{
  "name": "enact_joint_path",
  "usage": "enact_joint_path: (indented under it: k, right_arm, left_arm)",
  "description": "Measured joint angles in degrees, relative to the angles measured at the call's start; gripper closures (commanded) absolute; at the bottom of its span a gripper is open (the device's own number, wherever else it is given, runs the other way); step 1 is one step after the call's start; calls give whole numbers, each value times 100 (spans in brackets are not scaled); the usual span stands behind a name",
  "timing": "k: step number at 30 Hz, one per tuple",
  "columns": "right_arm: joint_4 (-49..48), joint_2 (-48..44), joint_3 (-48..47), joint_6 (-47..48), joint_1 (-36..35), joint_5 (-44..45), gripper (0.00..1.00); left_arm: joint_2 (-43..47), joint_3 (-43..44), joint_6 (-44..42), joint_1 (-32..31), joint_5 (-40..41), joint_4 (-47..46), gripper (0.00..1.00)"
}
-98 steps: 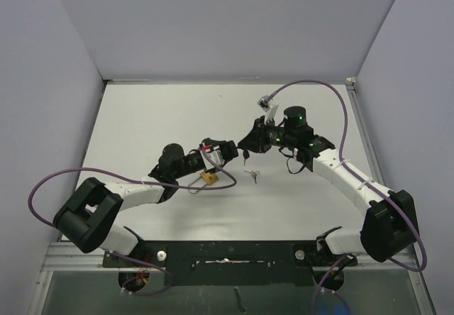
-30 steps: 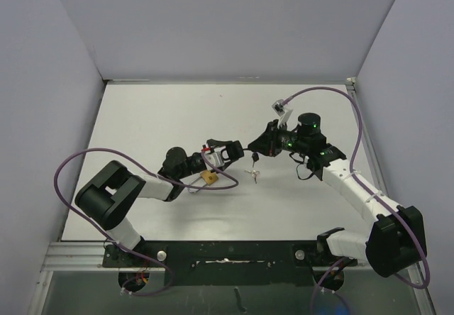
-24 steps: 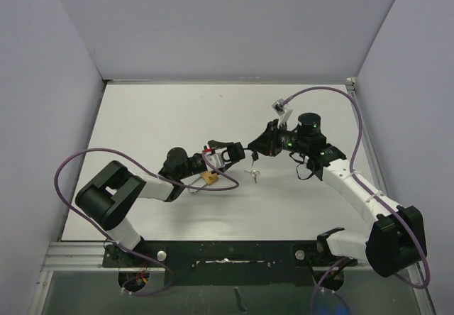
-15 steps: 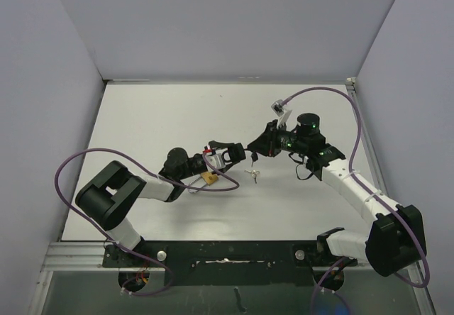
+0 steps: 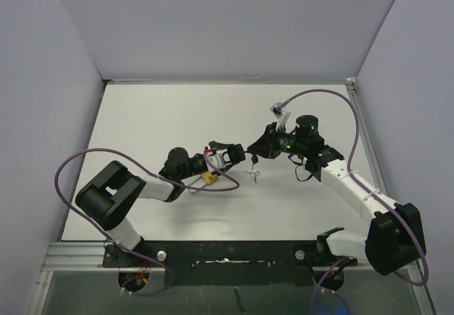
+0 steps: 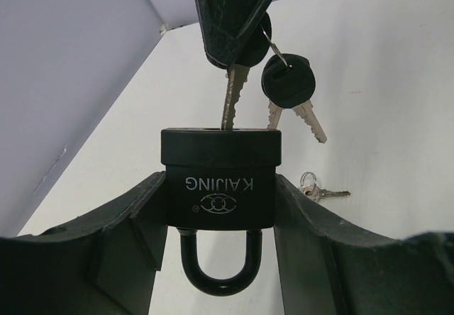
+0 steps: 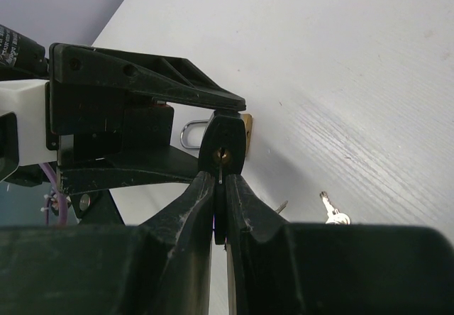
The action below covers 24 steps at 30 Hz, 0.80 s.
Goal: Unlock with the key
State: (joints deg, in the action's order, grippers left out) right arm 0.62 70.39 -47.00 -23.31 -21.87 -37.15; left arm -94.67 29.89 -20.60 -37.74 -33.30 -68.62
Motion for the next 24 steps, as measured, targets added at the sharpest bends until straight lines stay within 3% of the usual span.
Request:
enact_joint_path:
  k: [24]
  right_arm:
    - [-55, 81, 0, 17, -4, -92, 100]
  left_arm:
    - [15, 0, -129, 20, -177, 92, 100]
